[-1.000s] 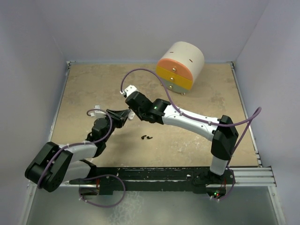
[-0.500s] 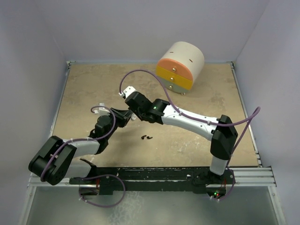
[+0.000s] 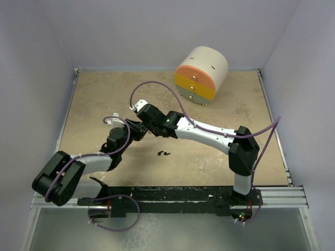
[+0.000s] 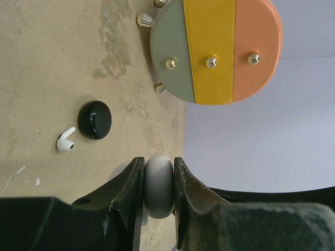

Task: Insert the wireless bluetooth earbuds into the charging case
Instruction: Place the earbud in the charging case.

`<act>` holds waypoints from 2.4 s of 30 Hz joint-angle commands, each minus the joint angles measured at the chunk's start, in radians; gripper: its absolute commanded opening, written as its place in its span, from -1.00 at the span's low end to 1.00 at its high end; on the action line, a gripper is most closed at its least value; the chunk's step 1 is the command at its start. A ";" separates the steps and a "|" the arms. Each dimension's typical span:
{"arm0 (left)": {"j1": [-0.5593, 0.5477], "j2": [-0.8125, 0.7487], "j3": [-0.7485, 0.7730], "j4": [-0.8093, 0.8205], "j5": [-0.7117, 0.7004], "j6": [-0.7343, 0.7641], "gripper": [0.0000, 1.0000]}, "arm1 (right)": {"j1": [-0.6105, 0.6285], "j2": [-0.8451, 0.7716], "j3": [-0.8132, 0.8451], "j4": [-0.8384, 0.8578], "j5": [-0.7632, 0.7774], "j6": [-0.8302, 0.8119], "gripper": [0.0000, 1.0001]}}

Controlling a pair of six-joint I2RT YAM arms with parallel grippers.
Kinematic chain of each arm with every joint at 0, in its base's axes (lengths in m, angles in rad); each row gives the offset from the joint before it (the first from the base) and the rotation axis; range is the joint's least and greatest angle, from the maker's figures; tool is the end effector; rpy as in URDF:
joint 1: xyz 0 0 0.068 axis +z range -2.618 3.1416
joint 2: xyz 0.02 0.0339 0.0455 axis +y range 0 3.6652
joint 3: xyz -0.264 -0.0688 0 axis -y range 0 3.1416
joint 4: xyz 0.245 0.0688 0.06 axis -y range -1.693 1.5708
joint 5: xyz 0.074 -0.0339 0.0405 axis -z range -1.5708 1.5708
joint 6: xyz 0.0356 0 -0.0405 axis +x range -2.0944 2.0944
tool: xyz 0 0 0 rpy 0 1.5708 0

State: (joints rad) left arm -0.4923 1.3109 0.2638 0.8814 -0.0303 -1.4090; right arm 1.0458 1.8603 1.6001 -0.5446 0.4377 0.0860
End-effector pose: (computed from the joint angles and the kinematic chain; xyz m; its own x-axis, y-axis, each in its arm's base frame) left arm 0.2074 -0.1100 0.1684 -0.4637 -0.8707 -0.1638 -0.0716 0.2211 -0.9726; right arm 0.2242 0.3569 0.2849 -0.4146 -0.5605 -0.7169 -0.6031 0.7592 -0.2448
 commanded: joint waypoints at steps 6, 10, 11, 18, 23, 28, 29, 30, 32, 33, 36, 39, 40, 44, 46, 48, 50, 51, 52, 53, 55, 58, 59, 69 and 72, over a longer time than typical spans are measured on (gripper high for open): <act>-0.006 -0.002 0.053 0.048 0.033 0.034 -1.00 | -0.004 -0.003 0.061 -0.012 -0.019 -0.017 -1.00; -0.008 -0.005 0.054 0.049 0.035 0.037 -1.00 | -0.004 0.000 0.060 -0.017 -0.019 -0.018 -1.00; -0.008 -0.007 0.054 0.048 0.035 0.038 -1.00 | -0.004 0.000 0.060 -0.018 -0.020 -0.016 -1.00; -0.008 -0.021 0.058 0.034 0.032 0.044 -1.00 | -0.004 -0.002 0.054 -0.026 -0.019 -0.015 -1.00; -0.008 -0.032 0.057 0.022 0.028 0.047 -1.00 | -0.005 -0.003 0.052 -0.028 -0.022 -0.016 -1.00; -0.008 -0.047 0.057 0.018 0.025 0.050 -1.00 | -0.004 -0.003 0.050 -0.030 -0.024 -0.015 -1.00; -0.008 -0.050 0.057 0.018 0.025 0.049 -1.00 | -0.005 -0.003 0.050 -0.030 -0.025 -0.017 -1.00; -0.008 -0.050 0.057 0.018 0.025 0.050 -1.00 | -0.004 -0.003 0.050 -0.030 -0.025 -0.016 -1.00; -0.008 -0.054 0.057 0.018 0.025 0.052 -1.00 | -0.004 -0.002 0.047 -0.030 -0.028 -0.016 -1.00; -0.008 -0.054 0.057 0.018 0.025 0.053 -1.00 | -0.005 -0.001 0.047 -0.032 -0.028 -0.016 -1.00; -0.009 -0.055 0.058 0.018 0.026 0.054 -1.00 | -0.004 -0.001 0.048 -0.031 -0.031 -0.015 -1.00; -0.009 -0.052 0.062 0.020 0.030 0.057 -1.00 | -0.004 0.002 0.049 -0.032 -0.033 -0.016 -1.00; -0.009 -0.049 0.064 0.023 0.030 0.057 -1.00 | -0.005 0.003 0.051 -0.031 -0.034 -0.016 -1.00; -0.012 -0.040 0.066 0.034 0.037 0.058 -1.00 | -0.005 0.011 0.056 -0.032 -0.037 -0.018 -1.00; -0.014 -0.038 0.069 0.036 0.039 0.058 -1.00 | -0.004 0.015 0.059 -0.033 -0.040 -0.017 -1.00; -0.014 -0.036 0.071 0.036 0.040 0.058 -1.00 | -0.004 0.019 0.062 -0.035 -0.042 -0.018 -1.00; -0.016 -0.036 0.071 0.037 0.039 0.059 -1.00 | -0.005 0.024 0.064 -0.035 -0.050 -0.019 -1.00; -0.015 -0.036 0.071 0.037 0.039 0.058 -1.00 | -0.004 0.025 0.066 -0.036 -0.051 -0.019 -0.99; -0.015 -0.037 0.072 0.037 0.039 0.059 -1.00 | -0.005 0.027 0.067 -0.035 -0.052 -0.019 -0.94; -0.015 -0.037 0.072 0.037 0.039 0.058 -1.00 | -0.004 0.028 0.066 -0.036 -0.052 -0.019 -0.89; -0.015 -0.037 0.071 0.038 0.040 0.058 -1.00 | -0.004 0.030 0.067 -0.036 -0.055 -0.019 -0.80; -0.016 -0.035 0.069 0.041 0.040 0.054 -1.00 | -0.004 0.031 0.071 -0.036 -0.056 -0.020 -0.75; -0.015 -0.036 0.068 0.043 0.040 0.053 -1.00 | -0.005 0.032 0.073 -0.036 -0.056 -0.020 -0.74; -0.015 -0.005 0.032 0.138 0.035 -0.006 -1.00 | -0.005 0.028 0.078 -0.030 -0.060 -0.013 -0.65; -0.015 0.016 0.014 0.200 0.038 -0.034 -1.00 | -0.005 0.023 0.074 -0.024 -0.060 -0.011 -0.64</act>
State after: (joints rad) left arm -0.4999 1.3106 0.2859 0.9005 -0.0067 -1.3891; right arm 1.0374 1.8809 1.6386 -0.5751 0.4015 0.0757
